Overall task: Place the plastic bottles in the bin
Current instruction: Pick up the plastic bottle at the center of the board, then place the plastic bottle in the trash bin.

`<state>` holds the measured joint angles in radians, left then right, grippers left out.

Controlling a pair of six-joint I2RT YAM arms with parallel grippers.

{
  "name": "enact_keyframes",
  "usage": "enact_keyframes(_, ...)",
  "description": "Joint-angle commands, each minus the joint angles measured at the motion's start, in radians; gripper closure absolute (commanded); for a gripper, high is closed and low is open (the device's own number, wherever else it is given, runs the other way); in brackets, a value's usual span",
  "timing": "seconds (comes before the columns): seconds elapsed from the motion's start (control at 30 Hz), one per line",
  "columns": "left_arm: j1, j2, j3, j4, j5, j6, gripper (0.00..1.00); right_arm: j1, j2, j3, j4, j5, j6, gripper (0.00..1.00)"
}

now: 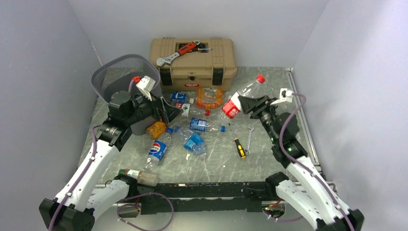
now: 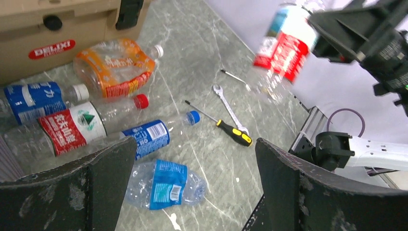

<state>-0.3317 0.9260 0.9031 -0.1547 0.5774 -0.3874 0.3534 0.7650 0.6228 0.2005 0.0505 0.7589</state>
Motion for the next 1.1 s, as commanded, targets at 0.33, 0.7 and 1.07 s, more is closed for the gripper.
enact_keyframes(0.33,-0.037,0.07,0.037,0.453,0.363,-0.266,0.0,0.625,-0.116,0.019,-0.298,0.054,-0.554,0.58)
enact_keyframes(0.7,-0.298,0.128,0.067,0.31,0.214,-0.075,0.01,0.783,0.035,-0.008,-0.088,0.152,-0.607,0.59)
enact_keyframes(1.07,-0.307,0.171,0.026,0.297,0.071,-0.167,0.04,0.819,0.032,-0.017,-0.08,0.2,-0.611,0.6)
